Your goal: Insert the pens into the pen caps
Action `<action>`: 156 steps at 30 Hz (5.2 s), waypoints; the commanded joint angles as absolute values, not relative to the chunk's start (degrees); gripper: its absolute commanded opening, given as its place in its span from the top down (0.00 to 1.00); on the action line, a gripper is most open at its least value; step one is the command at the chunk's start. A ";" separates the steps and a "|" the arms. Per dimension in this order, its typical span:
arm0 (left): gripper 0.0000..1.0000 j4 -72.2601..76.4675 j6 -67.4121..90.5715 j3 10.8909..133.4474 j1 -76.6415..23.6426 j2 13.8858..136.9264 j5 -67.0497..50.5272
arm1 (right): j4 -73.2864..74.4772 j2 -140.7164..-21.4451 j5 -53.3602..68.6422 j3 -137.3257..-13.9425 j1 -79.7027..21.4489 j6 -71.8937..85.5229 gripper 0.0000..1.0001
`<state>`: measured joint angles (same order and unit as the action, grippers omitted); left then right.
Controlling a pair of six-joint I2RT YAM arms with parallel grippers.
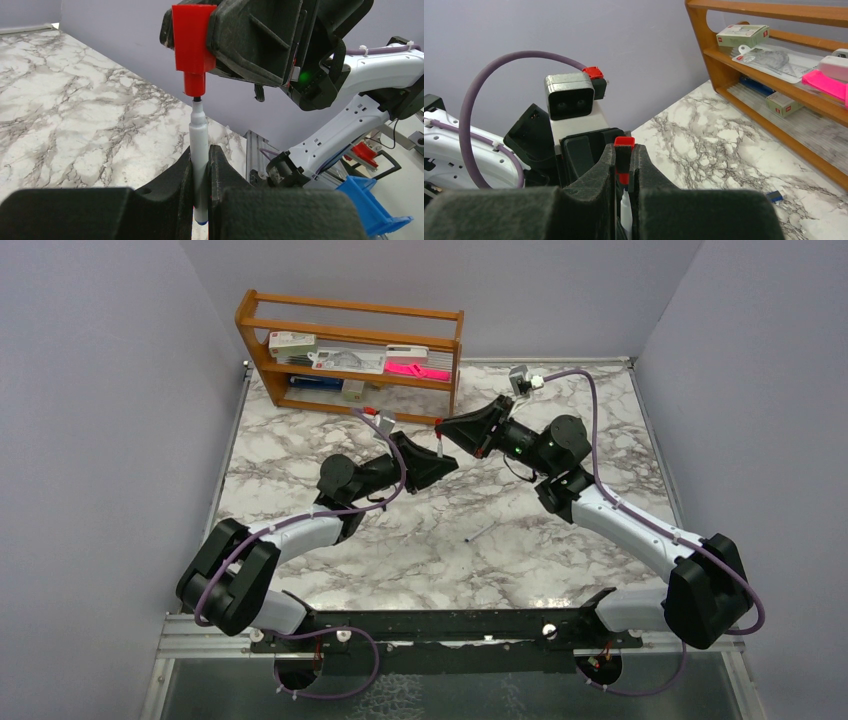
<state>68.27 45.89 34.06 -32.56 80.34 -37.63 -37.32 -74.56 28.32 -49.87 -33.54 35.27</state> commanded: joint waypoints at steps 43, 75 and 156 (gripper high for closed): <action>1.00 69.96 45.43 35.69 -33.41 79.85 -36.05 | -36.86 -72.34 27.29 -48.06 -33.22 34.37 0.99; 1.00 69.83 45.09 35.23 -33.40 80.23 -36.11 | -36.38 -71.87 26.84 -51.45 -32.74 33.64 0.99; 1.00 63.60 39.55 45.25 -33.40 79.68 -32.31 | -27.63 -73.34 36.28 -43.19 -31.46 34.89 0.99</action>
<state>58.30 41.85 39.75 -33.82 82.72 -36.60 -35.42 -72.05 29.58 -45.50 -30.26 34.39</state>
